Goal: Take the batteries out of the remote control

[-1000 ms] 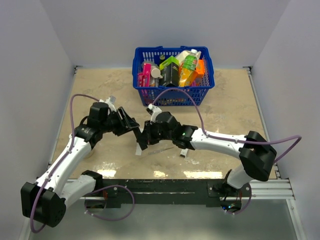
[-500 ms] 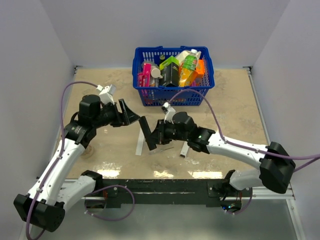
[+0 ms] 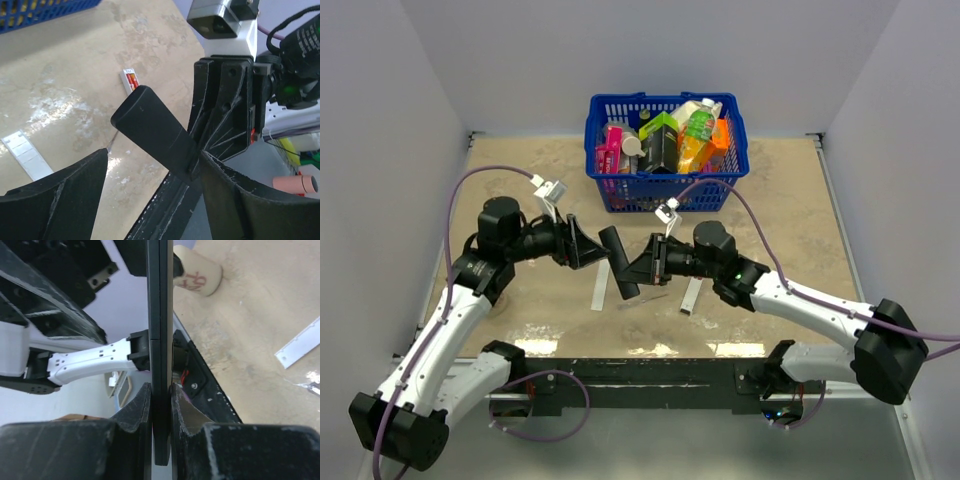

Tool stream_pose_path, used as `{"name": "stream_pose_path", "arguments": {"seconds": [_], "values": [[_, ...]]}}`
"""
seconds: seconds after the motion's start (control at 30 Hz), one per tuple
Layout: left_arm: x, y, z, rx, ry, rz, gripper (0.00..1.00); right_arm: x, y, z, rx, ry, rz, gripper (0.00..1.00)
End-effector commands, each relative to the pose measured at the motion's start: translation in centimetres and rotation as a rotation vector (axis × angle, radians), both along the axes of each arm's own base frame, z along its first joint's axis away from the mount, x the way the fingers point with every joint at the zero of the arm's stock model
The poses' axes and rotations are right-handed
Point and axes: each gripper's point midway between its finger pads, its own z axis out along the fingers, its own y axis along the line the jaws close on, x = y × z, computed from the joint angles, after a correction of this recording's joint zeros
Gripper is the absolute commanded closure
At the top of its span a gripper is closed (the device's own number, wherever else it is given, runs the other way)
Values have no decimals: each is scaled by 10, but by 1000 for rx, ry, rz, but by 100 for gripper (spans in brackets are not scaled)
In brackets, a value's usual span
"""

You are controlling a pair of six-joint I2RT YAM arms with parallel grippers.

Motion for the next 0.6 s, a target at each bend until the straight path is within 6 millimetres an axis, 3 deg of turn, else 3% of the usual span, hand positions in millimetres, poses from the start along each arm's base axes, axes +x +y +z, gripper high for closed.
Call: {"name": "stream_pose_path", "arguments": {"seconds": [0.0,0.13,0.57], "values": [[-11,-11,13,-69,-67,-109,22,-11,3,40,147,-34,61,100],[-6,-10,12,-61,-59,-89,21,-14,3,51,180,-43,72,100],[-7,-10,13,-59,-83,-104,24,-17,6,56,214,-28,104,100]]}}
